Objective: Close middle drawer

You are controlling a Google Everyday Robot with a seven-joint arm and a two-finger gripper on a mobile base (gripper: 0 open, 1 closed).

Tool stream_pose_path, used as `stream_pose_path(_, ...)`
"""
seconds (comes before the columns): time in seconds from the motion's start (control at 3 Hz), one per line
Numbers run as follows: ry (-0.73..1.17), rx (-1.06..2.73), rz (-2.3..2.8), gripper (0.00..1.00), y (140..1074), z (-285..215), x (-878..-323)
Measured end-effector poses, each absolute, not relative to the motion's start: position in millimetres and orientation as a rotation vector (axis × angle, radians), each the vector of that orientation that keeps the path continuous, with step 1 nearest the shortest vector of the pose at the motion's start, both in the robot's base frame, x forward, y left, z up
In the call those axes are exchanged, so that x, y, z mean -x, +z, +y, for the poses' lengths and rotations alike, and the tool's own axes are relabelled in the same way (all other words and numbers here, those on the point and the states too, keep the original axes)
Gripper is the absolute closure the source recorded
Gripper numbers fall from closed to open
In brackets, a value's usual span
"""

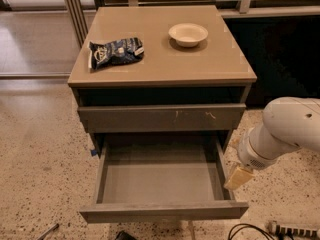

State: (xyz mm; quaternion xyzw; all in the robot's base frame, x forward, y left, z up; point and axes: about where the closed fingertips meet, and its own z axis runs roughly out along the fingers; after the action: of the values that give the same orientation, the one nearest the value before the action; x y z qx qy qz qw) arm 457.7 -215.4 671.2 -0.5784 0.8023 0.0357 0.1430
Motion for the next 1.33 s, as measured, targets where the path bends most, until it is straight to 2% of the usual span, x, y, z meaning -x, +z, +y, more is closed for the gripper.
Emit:
stream_pose_path(1.0,0.096,1.663,2.307,0.97,672.7,-215.0,-459.9)
stream_pose_path(1.33,0.117,1.627,2.289,1.00,675.4,-215.1,-458.7)
